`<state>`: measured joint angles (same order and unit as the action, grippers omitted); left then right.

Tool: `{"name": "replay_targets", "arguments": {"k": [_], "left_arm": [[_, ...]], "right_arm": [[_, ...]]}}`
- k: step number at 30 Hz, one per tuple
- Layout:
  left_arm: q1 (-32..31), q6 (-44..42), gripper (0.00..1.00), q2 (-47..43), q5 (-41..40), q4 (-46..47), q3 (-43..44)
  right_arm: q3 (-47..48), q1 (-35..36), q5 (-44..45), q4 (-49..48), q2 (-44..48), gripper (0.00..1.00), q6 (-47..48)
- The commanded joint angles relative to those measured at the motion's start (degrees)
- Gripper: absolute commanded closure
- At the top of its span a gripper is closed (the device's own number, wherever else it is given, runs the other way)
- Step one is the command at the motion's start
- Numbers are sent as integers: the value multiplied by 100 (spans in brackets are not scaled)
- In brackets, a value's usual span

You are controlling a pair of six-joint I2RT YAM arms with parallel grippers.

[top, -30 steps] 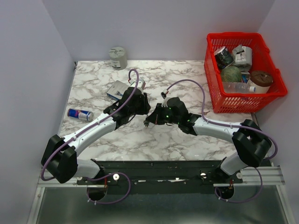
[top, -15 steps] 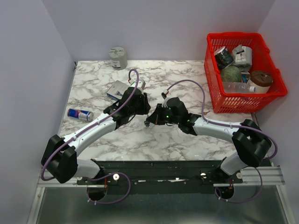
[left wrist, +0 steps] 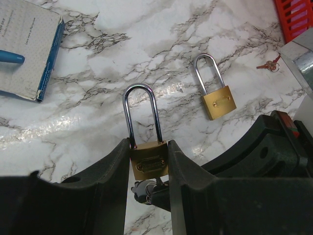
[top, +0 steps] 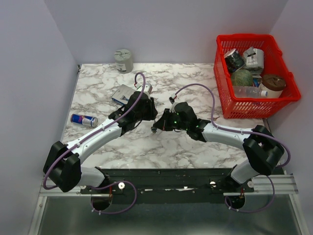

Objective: Unlock with the key

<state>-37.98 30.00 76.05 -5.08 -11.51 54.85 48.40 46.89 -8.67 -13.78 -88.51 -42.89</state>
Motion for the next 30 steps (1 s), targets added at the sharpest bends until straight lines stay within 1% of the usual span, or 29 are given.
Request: {"name": "replay_targets", "arguments": {"k": [1, 13, 21, 30], "left_arm": [[18, -56, 100, 50, 51, 96, 61], [18, -38, 100, 85, -28, 105, 26], [-17, 6, 100, 156, -327, 140, -27], [-34, 6, 100, 103, -652, 175, -71]], "right_arm": [[178, -57, 146, -19, 27, 99, -87], [328, -137, 155, -28, -52, 99, -175], [468, -172, 111, -46, -158, 99, -351], [143, -172, -21, -335, -228, 99, -553]]}}
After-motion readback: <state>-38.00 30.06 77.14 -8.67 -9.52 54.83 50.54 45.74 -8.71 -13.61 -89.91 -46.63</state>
